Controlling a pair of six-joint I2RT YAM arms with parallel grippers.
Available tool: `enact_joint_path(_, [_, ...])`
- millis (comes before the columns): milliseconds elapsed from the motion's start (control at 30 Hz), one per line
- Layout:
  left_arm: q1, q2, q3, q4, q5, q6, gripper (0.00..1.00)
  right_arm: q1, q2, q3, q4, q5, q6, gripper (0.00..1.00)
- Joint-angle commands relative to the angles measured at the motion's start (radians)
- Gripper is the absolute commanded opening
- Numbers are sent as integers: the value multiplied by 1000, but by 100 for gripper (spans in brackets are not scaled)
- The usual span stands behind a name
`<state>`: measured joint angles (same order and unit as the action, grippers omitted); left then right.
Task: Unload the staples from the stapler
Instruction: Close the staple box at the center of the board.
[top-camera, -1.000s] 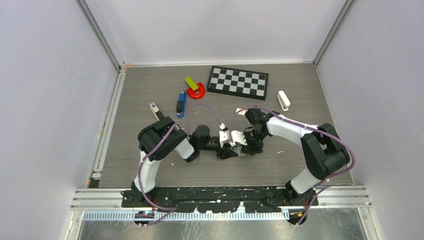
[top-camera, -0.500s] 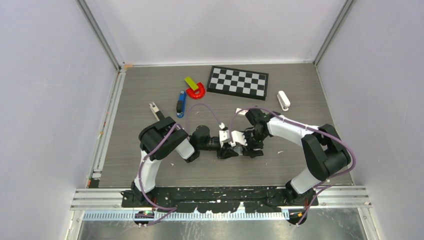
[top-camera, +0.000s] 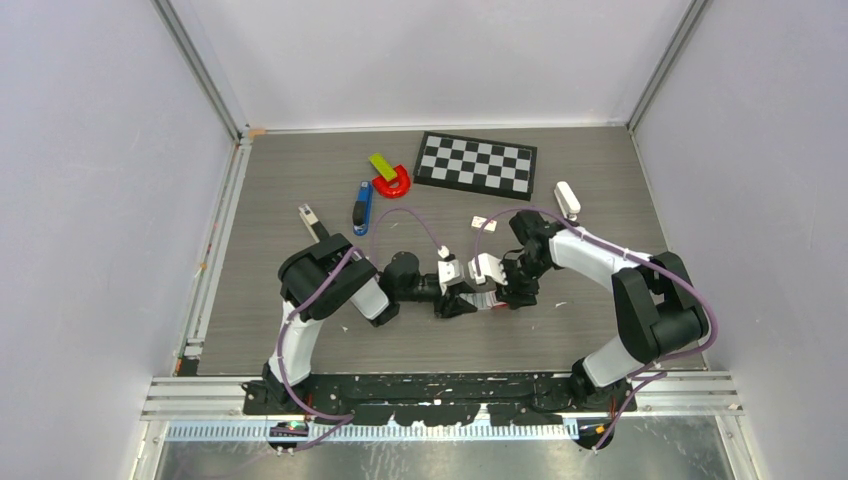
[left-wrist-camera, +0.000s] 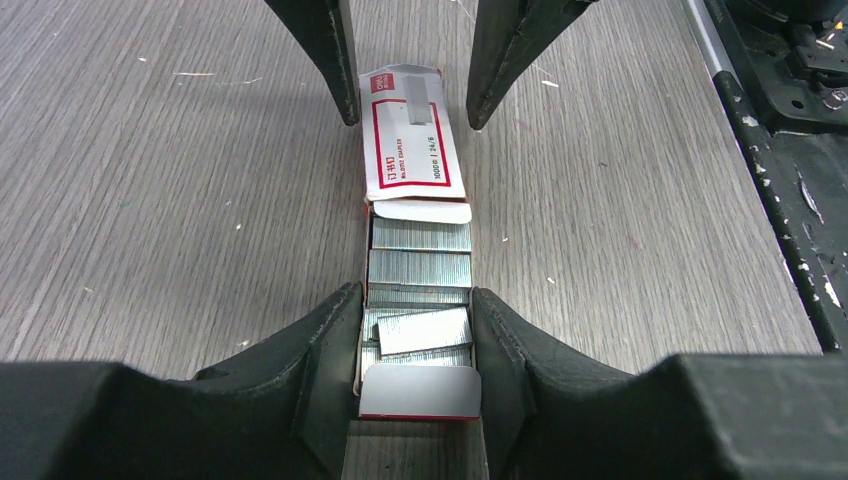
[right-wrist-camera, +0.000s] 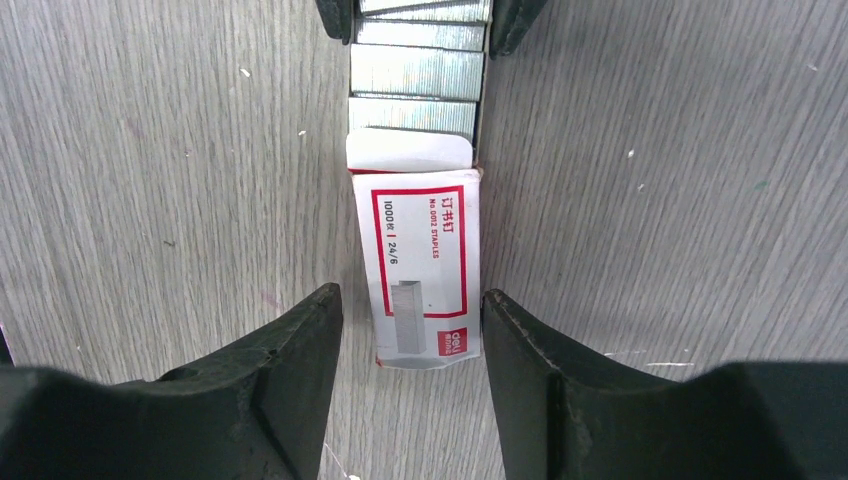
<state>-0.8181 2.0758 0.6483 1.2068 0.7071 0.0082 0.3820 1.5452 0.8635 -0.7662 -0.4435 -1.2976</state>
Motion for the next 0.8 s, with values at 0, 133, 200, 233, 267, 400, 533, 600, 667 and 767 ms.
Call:
enact_joint_path(0, [-1,27,-19,7,-20,-1,45,1,-1,-9,-10,-42,-32,56])
enact_joint_path(133, [-1,36,-21,31,-22,-3,45,4,-13,-16,0,-49,-32,53])
enact_joint_path(200, [-1,39,-23,39,-23,-3,45,6,-14,-19,-1,-51,-37,52])
enact_joint_path(233, [-1,40,-23,43,-24,-4,45,8,-16,-21,1,-52,-38,52])
enact_joint_path(267, [-1,41,-24,47,-27,-2,45,11,-16,-22,2,-52,-39,50])
enact_joint_path(400, [-1,40,-27,57,-31,-3,45,20,-18,-24,14,-49,-35,49])
enact_joint_path(533, [-1,40,-25,57,-25,-23,45,29,-22,-33,42,-37,-18,47])
enact_joint_path(600, [-2,45,-23,57,-15,-34,45,30,-20,-35,53,-35,-6,47])
enact_joint_path(667, [-3,47,-21,57,-7,-36,45,33,-21,-39,68,-25,1,46])
enact_joint_path(767, [-3,49,-19,56,5,-41,45,34,-21,-43,92,-13,12,46])
